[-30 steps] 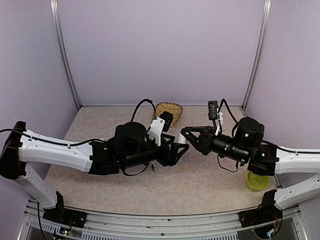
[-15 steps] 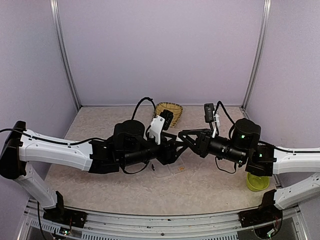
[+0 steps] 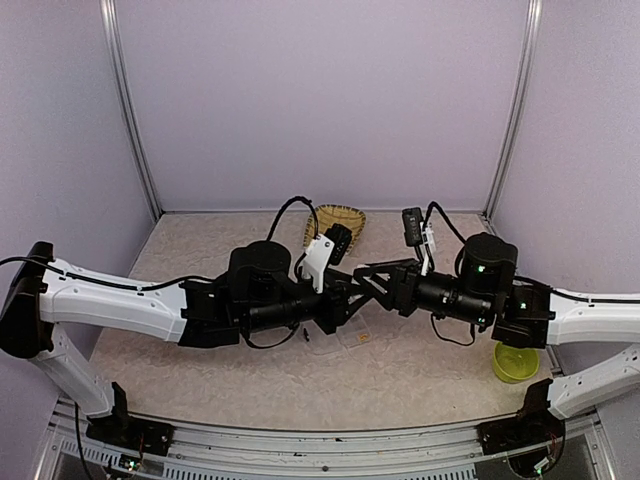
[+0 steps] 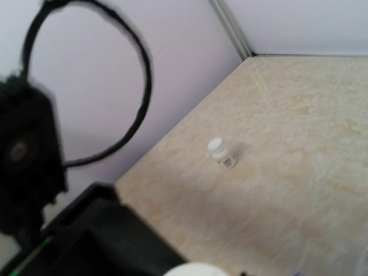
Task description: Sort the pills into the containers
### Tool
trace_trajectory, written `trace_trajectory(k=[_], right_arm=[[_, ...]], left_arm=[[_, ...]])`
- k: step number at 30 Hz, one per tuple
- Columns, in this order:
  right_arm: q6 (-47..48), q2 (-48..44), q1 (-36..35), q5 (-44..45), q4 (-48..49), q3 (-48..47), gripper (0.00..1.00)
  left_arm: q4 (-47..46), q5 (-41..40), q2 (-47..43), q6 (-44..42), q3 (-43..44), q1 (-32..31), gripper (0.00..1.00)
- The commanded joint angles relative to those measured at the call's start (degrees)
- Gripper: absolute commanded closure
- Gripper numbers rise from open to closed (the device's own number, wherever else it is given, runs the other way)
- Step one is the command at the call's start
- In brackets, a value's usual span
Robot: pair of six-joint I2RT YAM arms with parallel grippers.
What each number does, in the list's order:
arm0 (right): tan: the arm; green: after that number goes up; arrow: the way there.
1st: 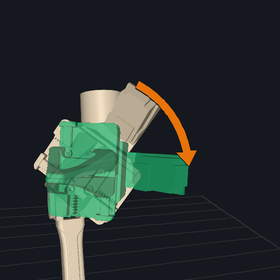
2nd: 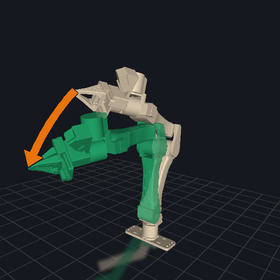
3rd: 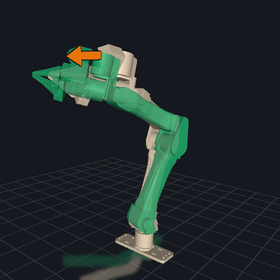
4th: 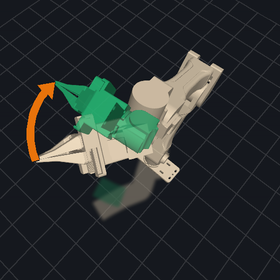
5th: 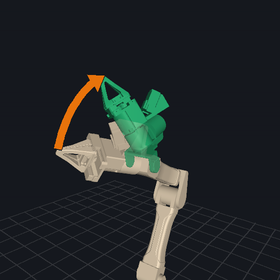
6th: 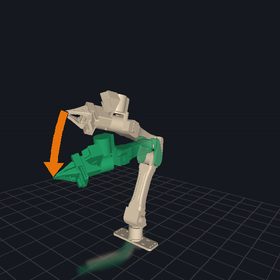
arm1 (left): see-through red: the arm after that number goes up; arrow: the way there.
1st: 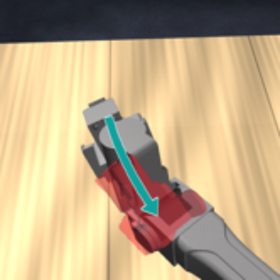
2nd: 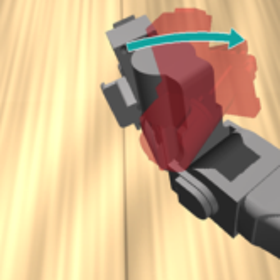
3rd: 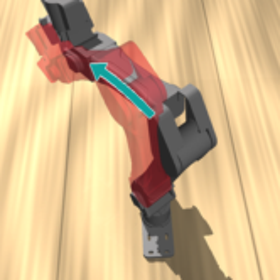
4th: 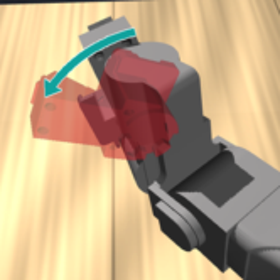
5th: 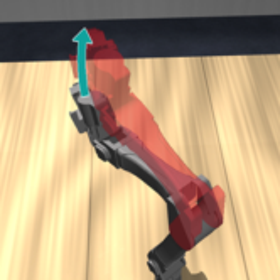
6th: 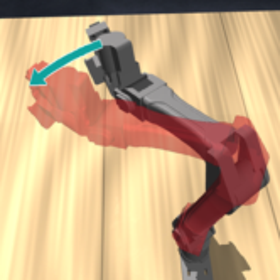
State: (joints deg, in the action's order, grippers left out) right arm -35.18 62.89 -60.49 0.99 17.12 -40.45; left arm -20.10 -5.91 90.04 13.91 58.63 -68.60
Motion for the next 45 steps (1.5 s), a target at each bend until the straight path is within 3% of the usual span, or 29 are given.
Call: trace_trajectory(k=[1,17,27,33,38,42,45], right_arm=[[-1.30,-2.35,-0.55,-2.58,-7.42,-2.36,0.54],[-1.92,0.53,0.05,-6.13,-20.00,-9.09,0.54],[-1.13,1.93,0.06,-7.35,-21.88,-9.67,0.74],[-0.69,0.54,0.08,-5.94,-21.85,-9.60,0.67],[-0.50,0.13,0.09,-4.55,-21.89,-9.39,0.85],[-0.11,-0.32,0.11,-1.89,-21.94,-9.06,0.90],[0.07,-1.16,0.60,1.95,-22.80,-8.80,0.94]], left_arm=[[-0.90,0.47,-1.33,-3.46,-1.81,0.03,0.86],[-0.61,-1.15,-3.45,-8.77,-4.26,-3.14,0.86],[-0.03,-2.66,-3.42,-9.23,-4.32,-3.62,0.86],[0.33,-2.52,-3.02,-9.34,-4.13,-3.78,0.85],[0.17,-2.67,-2.85,-9.15,-3.96,-3.82,0.67],[-0.65,-3.41,-3.26,-7.99,-4.59,-3.65,0.40],[-1.32,-2.29,-4.58,-5.89,-5.71,-3.13,0.28]])
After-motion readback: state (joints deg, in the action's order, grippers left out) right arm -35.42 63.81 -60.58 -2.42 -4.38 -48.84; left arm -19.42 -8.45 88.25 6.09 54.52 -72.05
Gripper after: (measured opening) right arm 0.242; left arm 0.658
